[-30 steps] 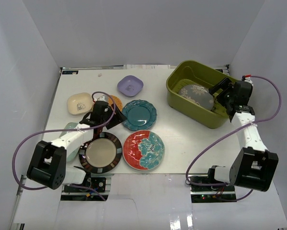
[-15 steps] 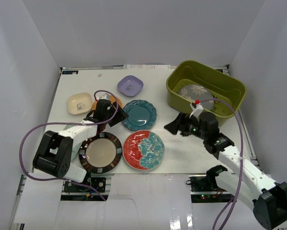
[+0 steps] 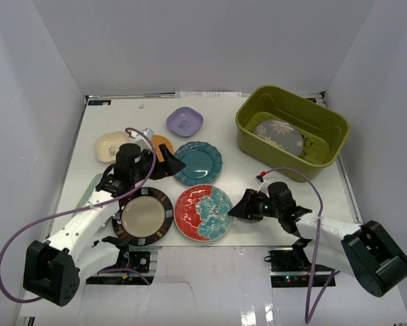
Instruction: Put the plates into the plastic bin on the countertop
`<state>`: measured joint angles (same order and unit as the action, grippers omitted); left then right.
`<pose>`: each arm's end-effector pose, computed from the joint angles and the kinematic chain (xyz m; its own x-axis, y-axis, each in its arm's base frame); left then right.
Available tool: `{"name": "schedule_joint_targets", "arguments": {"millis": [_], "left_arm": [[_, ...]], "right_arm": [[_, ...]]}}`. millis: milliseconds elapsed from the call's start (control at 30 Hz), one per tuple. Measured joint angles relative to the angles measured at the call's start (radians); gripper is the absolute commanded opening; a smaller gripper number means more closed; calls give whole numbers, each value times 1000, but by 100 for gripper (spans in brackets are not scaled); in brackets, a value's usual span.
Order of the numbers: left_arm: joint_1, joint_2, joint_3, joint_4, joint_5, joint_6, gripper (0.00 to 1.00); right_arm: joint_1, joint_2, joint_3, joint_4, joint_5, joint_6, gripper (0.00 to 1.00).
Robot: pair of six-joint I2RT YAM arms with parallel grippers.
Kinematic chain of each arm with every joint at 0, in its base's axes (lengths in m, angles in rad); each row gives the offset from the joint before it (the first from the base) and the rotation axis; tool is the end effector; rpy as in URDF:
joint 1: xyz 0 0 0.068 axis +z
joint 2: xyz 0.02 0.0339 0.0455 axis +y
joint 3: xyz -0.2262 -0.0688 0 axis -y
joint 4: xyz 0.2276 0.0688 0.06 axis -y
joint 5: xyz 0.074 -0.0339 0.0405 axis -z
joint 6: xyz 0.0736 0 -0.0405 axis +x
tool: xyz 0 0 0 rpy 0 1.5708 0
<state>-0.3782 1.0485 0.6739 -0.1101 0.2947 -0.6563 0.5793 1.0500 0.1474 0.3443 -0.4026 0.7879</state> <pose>0.2418 -0.1191 0.2148 -0.7044 -0.3484 -0.6184 0.2049 0.7343 -0.6471 0.1648 0.1422 0.0932 -0.8669 0.2123 -0.4511 -0.2372 0.6203 0.7476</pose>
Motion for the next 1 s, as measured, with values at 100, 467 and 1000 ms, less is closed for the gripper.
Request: {"name": "schedule_joint_targets", "arguments": {"millis": [100,467,1000], "left_arm": [[-1,-60,5,-79,40,51,93],[-3,-243,45,-228,109,232,98],[-3,-347,28,-309,-132,259,98]], "right_arm": [[11,89,-7,103,-13,37,51],[17,172,-1,215,-26,125,8],[-250,-125,739,-547,55,-83,8]]}}
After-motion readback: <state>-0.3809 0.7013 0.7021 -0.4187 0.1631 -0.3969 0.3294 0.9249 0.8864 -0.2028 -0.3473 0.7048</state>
